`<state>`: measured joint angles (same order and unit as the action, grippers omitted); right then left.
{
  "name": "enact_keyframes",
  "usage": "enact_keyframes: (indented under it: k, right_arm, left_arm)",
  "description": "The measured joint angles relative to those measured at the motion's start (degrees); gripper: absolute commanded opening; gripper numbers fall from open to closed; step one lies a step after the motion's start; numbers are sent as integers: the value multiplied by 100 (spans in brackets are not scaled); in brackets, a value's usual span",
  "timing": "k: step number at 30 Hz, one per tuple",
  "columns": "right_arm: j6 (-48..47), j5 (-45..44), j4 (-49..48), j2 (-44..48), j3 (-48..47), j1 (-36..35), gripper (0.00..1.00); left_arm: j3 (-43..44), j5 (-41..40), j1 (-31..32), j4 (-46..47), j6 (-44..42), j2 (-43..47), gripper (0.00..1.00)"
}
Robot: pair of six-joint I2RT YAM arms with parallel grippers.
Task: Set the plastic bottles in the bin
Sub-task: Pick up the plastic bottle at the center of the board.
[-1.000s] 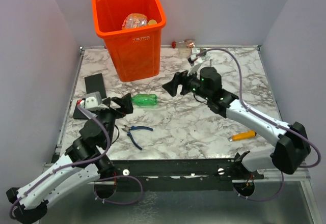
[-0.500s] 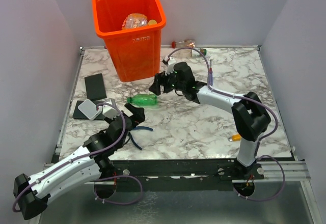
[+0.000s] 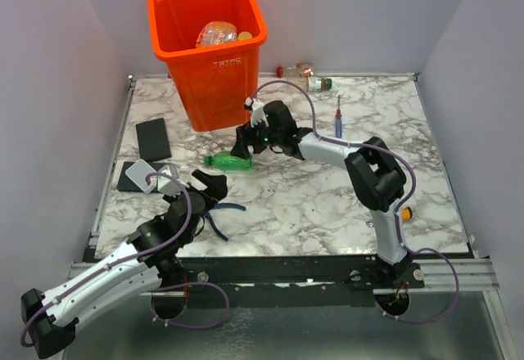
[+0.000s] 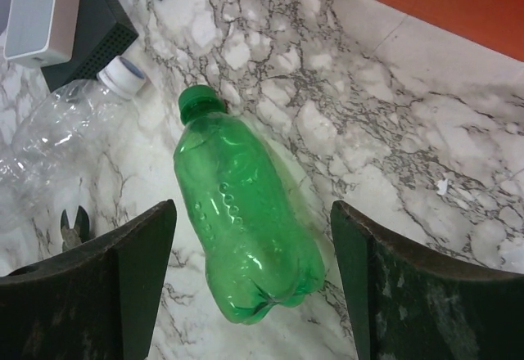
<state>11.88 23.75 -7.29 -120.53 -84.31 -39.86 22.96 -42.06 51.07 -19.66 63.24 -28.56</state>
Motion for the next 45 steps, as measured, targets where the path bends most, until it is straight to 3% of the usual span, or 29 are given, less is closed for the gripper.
enact_keyframes:
  k: [22, 24, 30, 35, 40, 45]
  right_arm:
    - [-289, -286, 396, 85, 756, -605, 81]
    - [-229, -382, 402, 85, 732, -605, 75]
    - [26, -813, 483, 85, 682, -605, 44]
    - [120, -1014, 76, 341, 1213, -605, 31]
    - [164, -1239, -9, 1196, 2100, -605, 24]
    - [247, -1440, -260, 3224, 3414, -605, 18]
  left_arm:
    - [-59, -94, 0, -17, -26, -232, 99]
    - [-59, -94, 0, -17, -28, -223, 99]
    - [-59, -94, 0, -17, -28, -173, 99]
    - [-59, -96, 0, -17, -76, -168, 99]
    - [109, -162, 0, -20, -345, -275, 99]
    - [907, -225, 0, 81, -1178, -553, 99]
